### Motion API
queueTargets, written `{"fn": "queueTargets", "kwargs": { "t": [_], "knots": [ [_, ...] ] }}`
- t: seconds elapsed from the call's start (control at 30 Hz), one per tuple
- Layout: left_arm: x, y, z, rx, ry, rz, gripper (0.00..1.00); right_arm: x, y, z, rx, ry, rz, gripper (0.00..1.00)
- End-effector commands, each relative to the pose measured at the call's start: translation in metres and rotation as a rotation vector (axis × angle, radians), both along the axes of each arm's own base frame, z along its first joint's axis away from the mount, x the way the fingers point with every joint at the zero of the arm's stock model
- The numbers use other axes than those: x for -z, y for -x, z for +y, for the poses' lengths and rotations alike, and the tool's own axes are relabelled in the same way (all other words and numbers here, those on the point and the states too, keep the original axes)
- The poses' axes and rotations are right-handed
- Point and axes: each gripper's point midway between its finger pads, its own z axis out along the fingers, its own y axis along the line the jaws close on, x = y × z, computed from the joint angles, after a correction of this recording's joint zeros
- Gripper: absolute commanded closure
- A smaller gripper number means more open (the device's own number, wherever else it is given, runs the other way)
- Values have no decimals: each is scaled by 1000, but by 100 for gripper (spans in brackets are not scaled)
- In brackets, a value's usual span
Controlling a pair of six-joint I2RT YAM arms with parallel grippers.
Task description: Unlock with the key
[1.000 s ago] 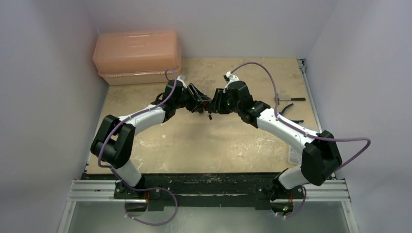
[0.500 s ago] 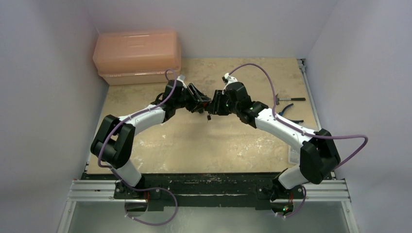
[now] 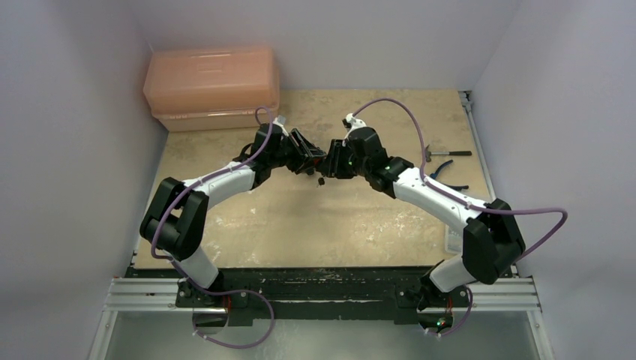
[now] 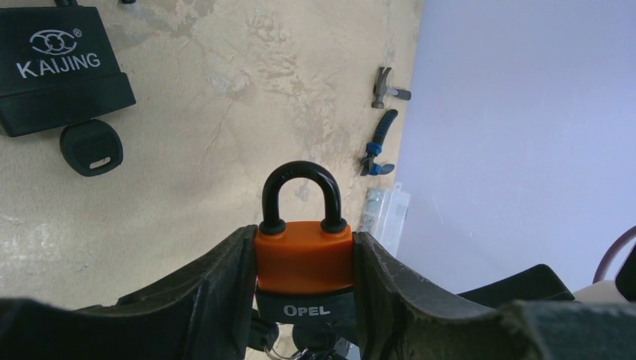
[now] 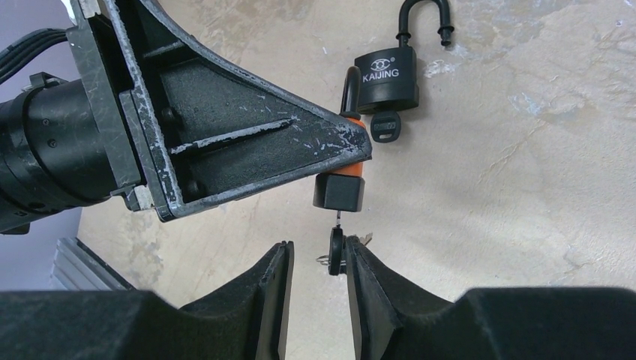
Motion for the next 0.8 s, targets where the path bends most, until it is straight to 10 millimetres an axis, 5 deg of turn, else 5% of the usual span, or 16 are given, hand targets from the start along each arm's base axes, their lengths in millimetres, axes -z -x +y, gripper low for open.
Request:
{"fn": "queueTargets", "kwargs": {
  "t": [0.0,0.3,0.57,0.77],
  "knots": [
    [-27,-6,-3,12,48,-81,100,8,-2,0,12,22,-1,62],
    [-27,-6,-3,13,48,-81,100,12,-4,4,6,27,7,71],
    [-26,-5,-3,15,48,-79,100,12,-5,4,5,34,4,100],
    [-27,-5,-4,22,55,-81,100,4,-9,5,10,33,-13,100]
  ]
}}
